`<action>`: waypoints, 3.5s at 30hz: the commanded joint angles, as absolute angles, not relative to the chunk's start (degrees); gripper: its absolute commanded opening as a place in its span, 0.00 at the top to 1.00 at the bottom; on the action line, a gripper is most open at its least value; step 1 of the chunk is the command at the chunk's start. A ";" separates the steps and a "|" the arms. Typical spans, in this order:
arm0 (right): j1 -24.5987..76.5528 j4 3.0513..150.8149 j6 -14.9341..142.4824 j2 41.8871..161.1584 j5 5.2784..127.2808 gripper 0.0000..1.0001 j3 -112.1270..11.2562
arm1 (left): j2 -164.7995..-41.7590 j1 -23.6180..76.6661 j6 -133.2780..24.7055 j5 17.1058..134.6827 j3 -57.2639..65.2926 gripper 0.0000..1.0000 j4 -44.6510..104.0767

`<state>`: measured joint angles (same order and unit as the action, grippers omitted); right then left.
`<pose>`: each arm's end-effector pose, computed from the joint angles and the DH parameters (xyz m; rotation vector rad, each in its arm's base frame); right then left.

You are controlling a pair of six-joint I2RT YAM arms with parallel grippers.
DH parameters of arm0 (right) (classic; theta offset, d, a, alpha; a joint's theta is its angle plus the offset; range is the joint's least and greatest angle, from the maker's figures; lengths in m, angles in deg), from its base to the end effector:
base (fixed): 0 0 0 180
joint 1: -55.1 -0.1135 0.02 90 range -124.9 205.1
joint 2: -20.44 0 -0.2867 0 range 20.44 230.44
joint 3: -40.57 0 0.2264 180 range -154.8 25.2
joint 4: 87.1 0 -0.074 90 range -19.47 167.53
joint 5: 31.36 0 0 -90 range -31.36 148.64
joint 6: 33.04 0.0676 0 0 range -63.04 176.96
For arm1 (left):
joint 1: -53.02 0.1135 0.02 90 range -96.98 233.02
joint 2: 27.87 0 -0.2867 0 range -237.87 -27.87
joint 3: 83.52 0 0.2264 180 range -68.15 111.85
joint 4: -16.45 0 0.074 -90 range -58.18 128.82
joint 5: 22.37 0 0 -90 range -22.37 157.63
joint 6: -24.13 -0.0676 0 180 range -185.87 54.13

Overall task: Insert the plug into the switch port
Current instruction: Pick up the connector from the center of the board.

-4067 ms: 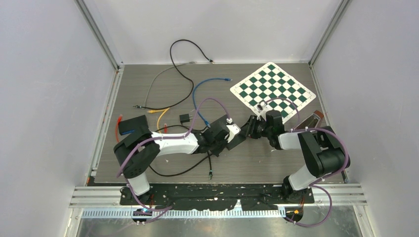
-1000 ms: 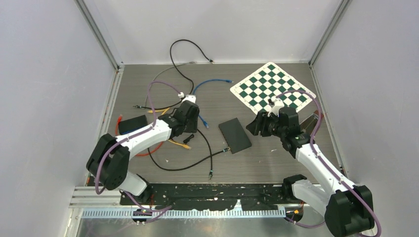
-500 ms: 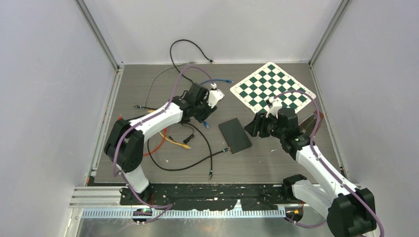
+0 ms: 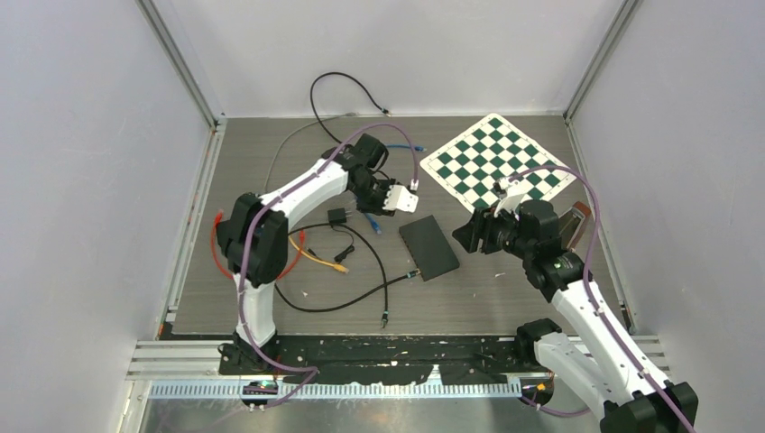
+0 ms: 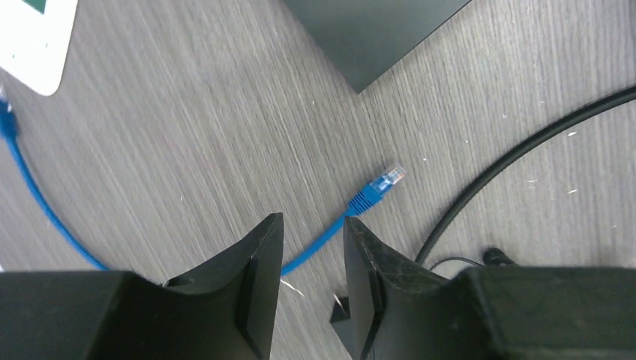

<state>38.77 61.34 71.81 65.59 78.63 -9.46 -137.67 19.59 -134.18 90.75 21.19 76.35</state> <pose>0.1531 0.0689 0.2743 -0.2511 2.0620 0.6928 0.3194 -0.2426 0.2398 2.0828 1.5430 -0.3332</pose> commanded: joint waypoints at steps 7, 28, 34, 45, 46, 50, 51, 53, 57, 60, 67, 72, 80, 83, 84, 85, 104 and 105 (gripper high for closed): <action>38.63 56.01 68.34 62.65 77.08 0.39 -13.53 | -147.38 19.98 -150.49 94.36 31.36 0.64 91.31; 38.53 53.98 67.16 62.93 75.60 0.39 -15.66 | -154.52 20.14 -156.15 89.84 36.37 0.67 95.70; 38.56 53.76 67.17 63.35 76.37 0.39 -16.41 | -153.19 20.10 -154.67 90.18 33.61 0.70 93.45; 38.59 53.30 67.26 62.37 76.51 0.39 -17.09 | -149.81 19.18 -152.12 88.88 27.39 0.74 88.59; 38.59 53.28 67.34 62.21 76.62 0.39 -17.28 | -150.05 18.94 -151.97 88.60 27.77 0.74 88.93; 38.63 53.38 67.50 61.57 76.60 0.39 -17.51 | -150.09 18.52 -151.49 88.39 27.91 0.87 88.76; 38.61 53.41 67.55 61.40 76.54 0.39 -17.34 | -149.65 18.30 -151.03 88.22 27.32 0.93 87.81; 38.58 53.93 68.04 61.20 76.27 0.39 -16.74 | -147.93 17.87 -148.78 88.21 25.92 1.00 84.65; 38.58 56.39 70.29 62.17 76.83 0.39 -14.90 | -143.77 17.86 -140.51 90.37 23.81 1.00 77.94; 38.55 59.95 71.58 63.55 76.01 0.39 -12.90 | -142.10 17.82 -134.62 90.72 23.07 1.00 75.18; 38.61 66.40 72.73 74.34 75.05 0.38 -12.38 | -139.58 17.39 -124.25 89.03 20.12 1.00 72.03; 39.21 69.52 72.32 79.69 73.38 0.38 -13.84 | -133.07 15.36 -115.79 85.40 13.84 1.00 66.11; 40.97 74.70 71.69 86.13 77.80 0.37 -13.89 | -132.49 14.98 -100.08 82.75 13.12 1.00 64.23; 41.00 75.59 71.77 89.19 78.08 0.36 -14.69 | -134.09 14.44 -95.31 81.27 13.92 1.00 65.86; 41.10 75.62 71.85 90.91 78.29 0.37 -15.54 | -134.78 14.23 -93.68 80.46 14.16 1.00 66.78; 41.07 75.74 71.89 92.51 78.44 0.37 -15.95 | -135.31 13.92 -92.38 79.68 14.55 1.00 67.73; 41.49 80.60 71.36 103.84 84.95 0.37 -15.70 | -131.36 7.17 -77.29 75.07 3.00 1.00 59.79; 41.53 80.67 71.37 104.02 85.07 0.37 -15.69 | -131.11 6.72 -76.83 74.86 2.34 1.00 59.53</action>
